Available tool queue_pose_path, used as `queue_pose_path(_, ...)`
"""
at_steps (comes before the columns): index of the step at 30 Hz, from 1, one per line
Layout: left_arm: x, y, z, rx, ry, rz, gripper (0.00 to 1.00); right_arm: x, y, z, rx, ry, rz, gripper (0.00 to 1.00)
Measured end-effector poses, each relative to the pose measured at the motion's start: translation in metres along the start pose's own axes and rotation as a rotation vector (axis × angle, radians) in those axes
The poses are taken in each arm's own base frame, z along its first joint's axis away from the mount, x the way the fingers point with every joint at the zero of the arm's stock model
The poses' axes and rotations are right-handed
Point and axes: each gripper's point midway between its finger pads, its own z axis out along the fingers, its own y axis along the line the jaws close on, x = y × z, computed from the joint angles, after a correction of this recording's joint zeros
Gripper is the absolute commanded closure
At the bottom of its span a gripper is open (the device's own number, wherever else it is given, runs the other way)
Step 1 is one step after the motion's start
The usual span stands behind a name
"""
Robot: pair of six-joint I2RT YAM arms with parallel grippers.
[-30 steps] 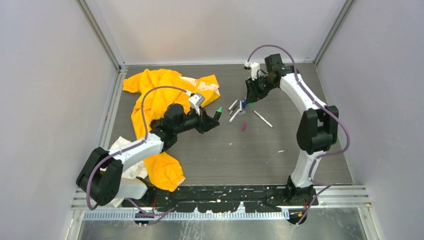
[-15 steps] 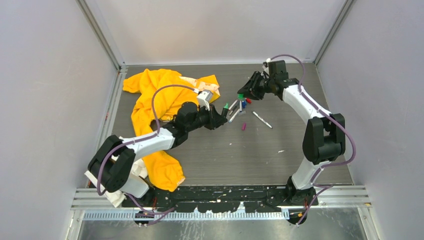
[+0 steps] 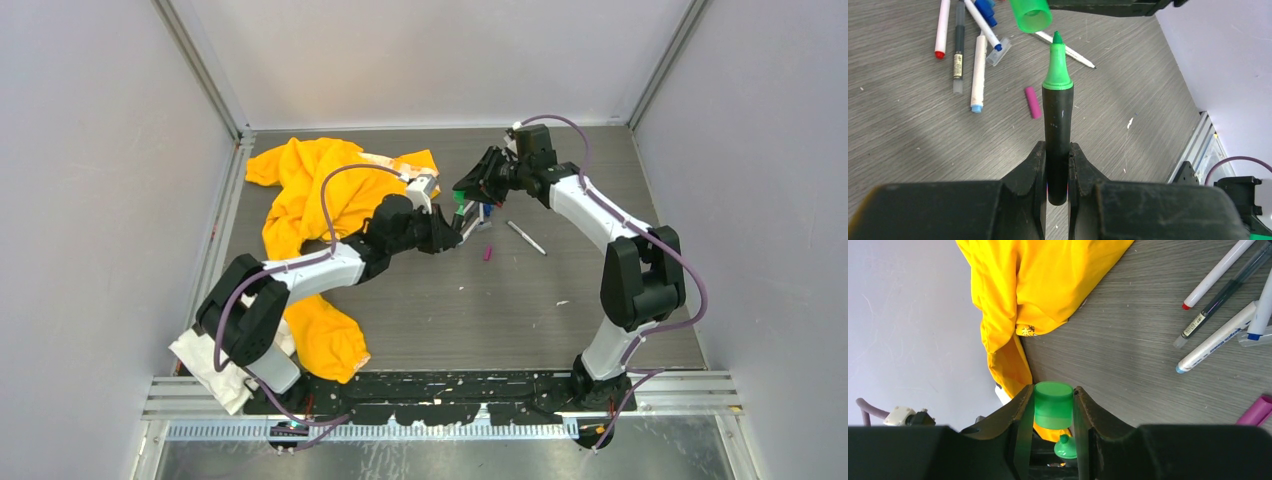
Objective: Insert the pens into the pen caps
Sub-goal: Insert the pen cap onto the pen.
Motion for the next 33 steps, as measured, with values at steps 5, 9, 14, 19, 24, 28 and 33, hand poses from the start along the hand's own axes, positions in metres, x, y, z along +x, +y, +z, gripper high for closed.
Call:
queue_pose_path(5, 0.006, 0.009, 0.002, -0.047, 0.032, -0.012, 0.99, 0.0, 0.0, 0.0, 0.0, 0.001, -0.005, 0.99)
queue_pose_path(9, 0.007, 0.013, 0.002, -0.073, 0.035, -0.01, 0.99, 0.0, -0.001, 0.0, 0.003, 0.0, -0.02, 0.99)
queue_pose_path(14, 0.01, 0.017, 0.001, -0.085, 0.047, -0.002, 0.99, 0.006, -0.004, 0.003, 0.019, 0.009, -0.059, 0.99)
queue_pose_path(19, 0.01, 0.018, 0.001, -0.091, 0.049, 0.0, 1.0, 0.016, -0.005, 0.007, 0.039, 0.024, -0.108, 0.99)
queue_pose_path(24, 0.012, 0.019, 0.0, -0.097, 0.057, -0.001, 0.99, 0.02, -0.005, 0.009, 0.048, 0.024, -0.143, 0.99)
queue_pose_path(28, 0.012, 0.021, 0.0, -0.109, 0.057, -0.002, 0.99, 0.021, -0.006, 0.01, 0.06, 0.02, -0.171, 0.99)
queue_pose_path(33, 0.012, 0.022, 0.0, -0.118, 0.053, -0.006, 0.99, 0.02, -0.007, 0.01, 0.078, 0.012, -0.195, 0.99)
